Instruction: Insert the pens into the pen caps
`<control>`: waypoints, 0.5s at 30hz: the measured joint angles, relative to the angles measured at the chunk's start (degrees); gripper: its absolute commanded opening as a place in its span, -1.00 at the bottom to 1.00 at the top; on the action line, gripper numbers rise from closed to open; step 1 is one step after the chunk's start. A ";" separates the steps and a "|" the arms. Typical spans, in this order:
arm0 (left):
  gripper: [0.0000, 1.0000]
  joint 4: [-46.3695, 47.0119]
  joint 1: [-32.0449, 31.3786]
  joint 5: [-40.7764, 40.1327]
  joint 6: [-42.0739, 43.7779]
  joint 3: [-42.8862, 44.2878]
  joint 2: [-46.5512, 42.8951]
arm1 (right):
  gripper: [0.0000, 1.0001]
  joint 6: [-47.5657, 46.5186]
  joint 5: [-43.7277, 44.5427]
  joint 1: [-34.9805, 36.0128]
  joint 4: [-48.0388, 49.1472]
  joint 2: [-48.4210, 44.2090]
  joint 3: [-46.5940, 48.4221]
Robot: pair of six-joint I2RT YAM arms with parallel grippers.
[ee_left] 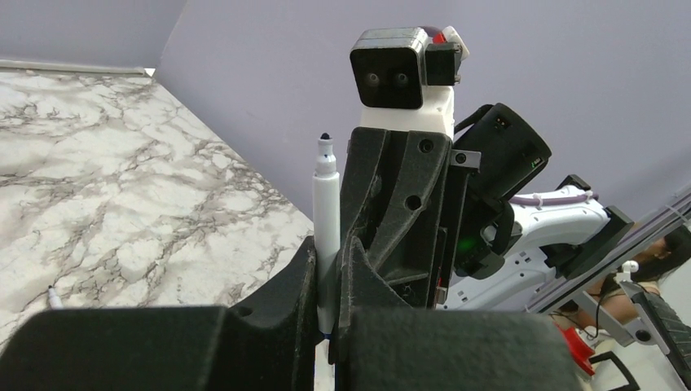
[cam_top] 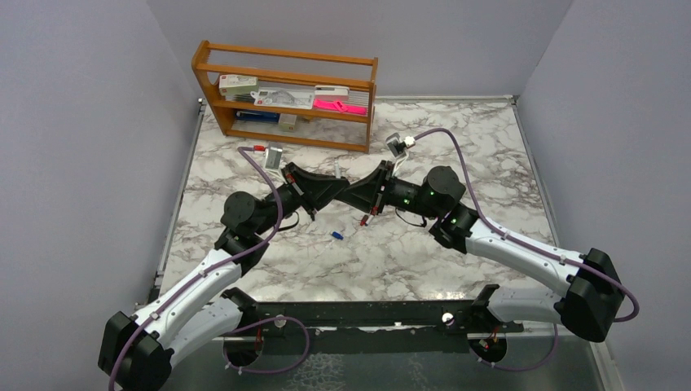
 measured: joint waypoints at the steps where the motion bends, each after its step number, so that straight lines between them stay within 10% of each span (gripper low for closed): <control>1: -1.00 0.00 0.00 -0.09 0.00 0.00 -0.02 | -0.95 0.04 0.00 0.00 0.04 0.02 0.00; 8: -1.00 -0.33 -0.11 -1.20 2.51 -0.20 -0.90 | -0.09 -1.01 0.83 0.02 -1.62 -1.25 -0.28; 15: -1.00 -6.56 -0.11 -3.41 8.98 2.62 -1.27 | 0.01 -7.32 8.39 0.02 -13.29 -9.99 -0.76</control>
